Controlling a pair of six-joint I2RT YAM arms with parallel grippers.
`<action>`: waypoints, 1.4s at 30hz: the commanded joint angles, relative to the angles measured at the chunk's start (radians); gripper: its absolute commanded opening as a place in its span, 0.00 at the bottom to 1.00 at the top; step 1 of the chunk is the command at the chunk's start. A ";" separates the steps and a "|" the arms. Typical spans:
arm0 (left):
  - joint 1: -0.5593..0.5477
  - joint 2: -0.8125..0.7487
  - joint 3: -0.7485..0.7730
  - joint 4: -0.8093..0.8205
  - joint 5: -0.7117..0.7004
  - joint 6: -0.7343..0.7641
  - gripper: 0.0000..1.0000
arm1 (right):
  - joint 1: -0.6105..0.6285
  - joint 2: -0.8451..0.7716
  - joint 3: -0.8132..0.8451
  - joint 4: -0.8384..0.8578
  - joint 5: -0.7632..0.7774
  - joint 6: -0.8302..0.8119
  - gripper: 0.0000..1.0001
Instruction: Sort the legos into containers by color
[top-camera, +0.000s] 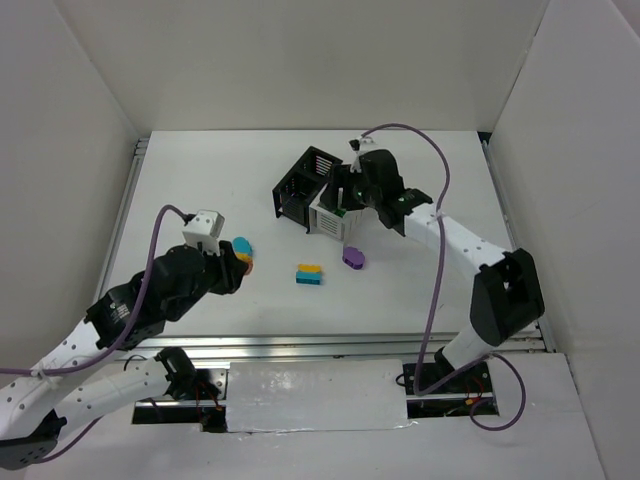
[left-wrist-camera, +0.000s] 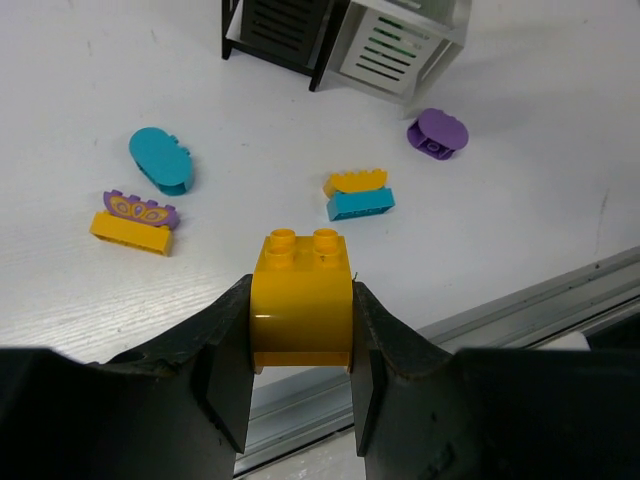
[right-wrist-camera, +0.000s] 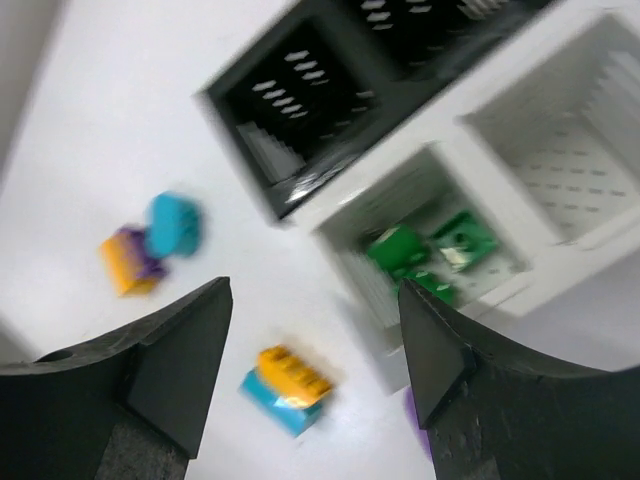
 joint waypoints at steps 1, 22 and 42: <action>0.011 -0.017 0.006 0.108 0.058 -0.042 0.05 | 0.009 -0.176 -0.060 0.088 -0.309 -0.032 0.75; 0.040 0.129 0.080 0.617 0.995 -0.072 0.00 | 0.190 -0.564 -0.396 0.589 -1.086 0.263 0.90; 0.039 0.145 0.051 0.593 0.996 -0.035 0.00 | 0.239 -0.496 -0.353 0.750 -1.101 0.413 0.17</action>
